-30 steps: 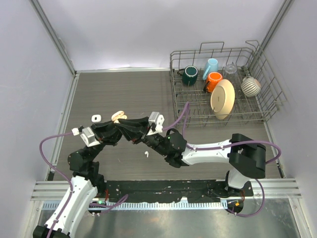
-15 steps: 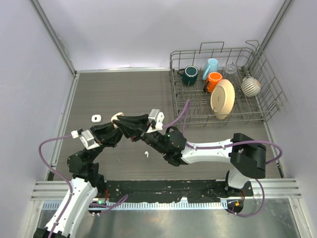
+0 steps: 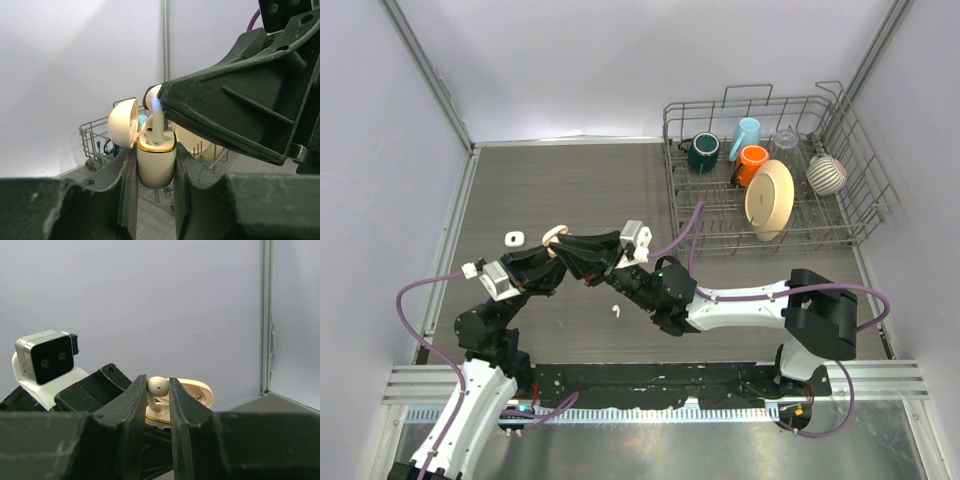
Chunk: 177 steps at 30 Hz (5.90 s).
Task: Insert the wireless bluetooth earbuds into the charging case
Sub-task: Place the earbud in the charging case.
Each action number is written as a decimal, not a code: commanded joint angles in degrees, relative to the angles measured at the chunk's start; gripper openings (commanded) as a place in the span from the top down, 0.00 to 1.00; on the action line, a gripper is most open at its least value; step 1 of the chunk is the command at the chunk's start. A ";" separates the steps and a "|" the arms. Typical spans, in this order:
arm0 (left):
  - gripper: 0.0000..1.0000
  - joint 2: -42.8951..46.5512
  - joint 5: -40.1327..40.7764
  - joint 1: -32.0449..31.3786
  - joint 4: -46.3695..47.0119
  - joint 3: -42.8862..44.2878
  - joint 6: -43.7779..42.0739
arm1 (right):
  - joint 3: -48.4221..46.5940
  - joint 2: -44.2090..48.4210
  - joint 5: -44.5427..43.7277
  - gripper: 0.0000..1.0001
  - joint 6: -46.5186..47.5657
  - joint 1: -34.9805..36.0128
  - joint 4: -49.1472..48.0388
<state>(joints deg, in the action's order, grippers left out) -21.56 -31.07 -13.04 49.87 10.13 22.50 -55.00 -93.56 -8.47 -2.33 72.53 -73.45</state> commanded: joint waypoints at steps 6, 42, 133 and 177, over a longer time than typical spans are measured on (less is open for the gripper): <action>1.00 0.73 0.31 0.03 2.16 2.70 0.44 | 0.42 0.92 -1.99 0.99 0.13 -0.11 -2.84; 1.00 0.56 -2.42 0.12 5.68 2.61 1.05 | 0.07 0.13 -4.02 0.99 2.06 -0.11 -1.17; 1.00 1.08 -4.26 0.12 4.72 4.37 0.17 | -2.56 4.79 -8.05 0.78 6.37 0.15 19.31; 0.99 1.35 -1.01 0.12 -9.79 5.16 -4.13 | -21.10 14.46 -20.29 0.32 -13.11 -8.36 63.49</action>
<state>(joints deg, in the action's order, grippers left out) -20.34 -32.75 -12.75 39.97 13.28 19.53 -65.78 -79.79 -25.04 -4.08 68.69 -35.27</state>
